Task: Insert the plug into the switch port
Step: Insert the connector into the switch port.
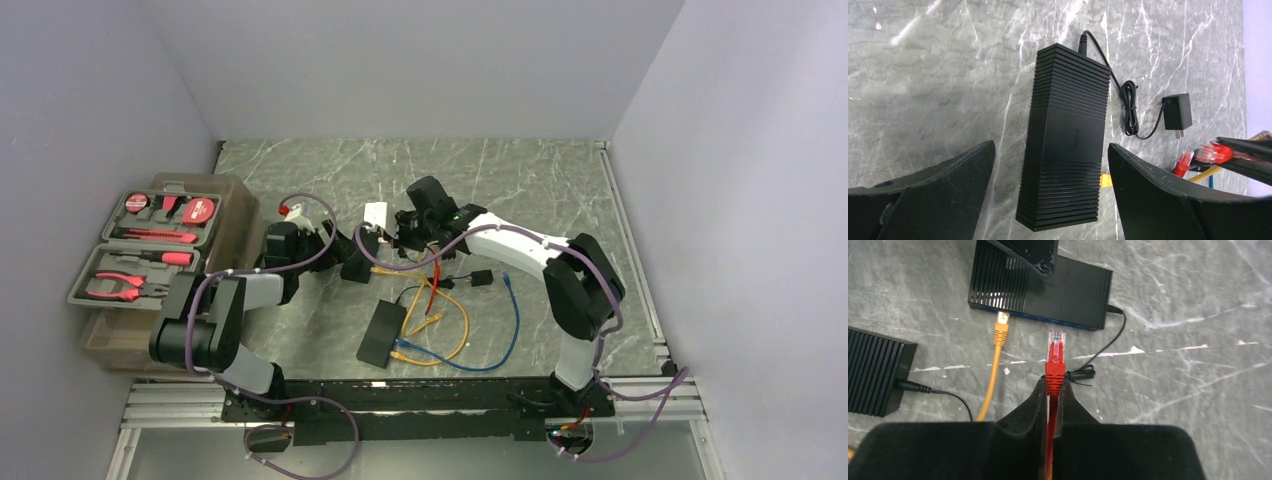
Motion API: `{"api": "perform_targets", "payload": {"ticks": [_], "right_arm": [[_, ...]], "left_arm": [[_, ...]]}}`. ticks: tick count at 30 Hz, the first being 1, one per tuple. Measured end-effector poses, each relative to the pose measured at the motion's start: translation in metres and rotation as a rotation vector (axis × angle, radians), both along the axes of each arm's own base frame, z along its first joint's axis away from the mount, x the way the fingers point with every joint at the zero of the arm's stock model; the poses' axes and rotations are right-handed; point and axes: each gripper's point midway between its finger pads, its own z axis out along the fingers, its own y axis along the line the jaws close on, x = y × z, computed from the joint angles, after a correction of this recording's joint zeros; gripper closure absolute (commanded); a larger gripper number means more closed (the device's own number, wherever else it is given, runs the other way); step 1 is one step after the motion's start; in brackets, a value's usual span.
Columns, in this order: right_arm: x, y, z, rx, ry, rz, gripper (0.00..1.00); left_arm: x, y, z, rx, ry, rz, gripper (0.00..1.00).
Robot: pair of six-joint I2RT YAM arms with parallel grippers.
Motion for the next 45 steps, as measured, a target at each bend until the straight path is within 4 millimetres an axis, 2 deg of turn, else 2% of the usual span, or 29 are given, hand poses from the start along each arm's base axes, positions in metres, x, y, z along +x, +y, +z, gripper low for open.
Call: {"api": "perform_targets", "payload": {"ticks": [8,13,30,45], "right_arm": [[-0.003,0.009,-0.040,-0.002,0.118,0.012,1.00],[-0.002,0.012,-0.054,0.008,0.157,0.008,1.00],[0.004,0.018,-0.084,0.034,0.188,-0.030,1.00],[0.011,0.022,-0.086,0.079,0.172,-0.059,1.00]], "left_arm": [[-0.001,-0.004,-0.010,-0.042,0.029,-0.027,0.25],[0.000,-0.007,-0.012,-0.064,0.030,-0.046,0.29],[0.000,-0.012,-0.018,-0.106,0.053,-0.069,0.46],[0.000,-0.008,-0.022,-0.111,0.067,-0.061,0.56]]}}
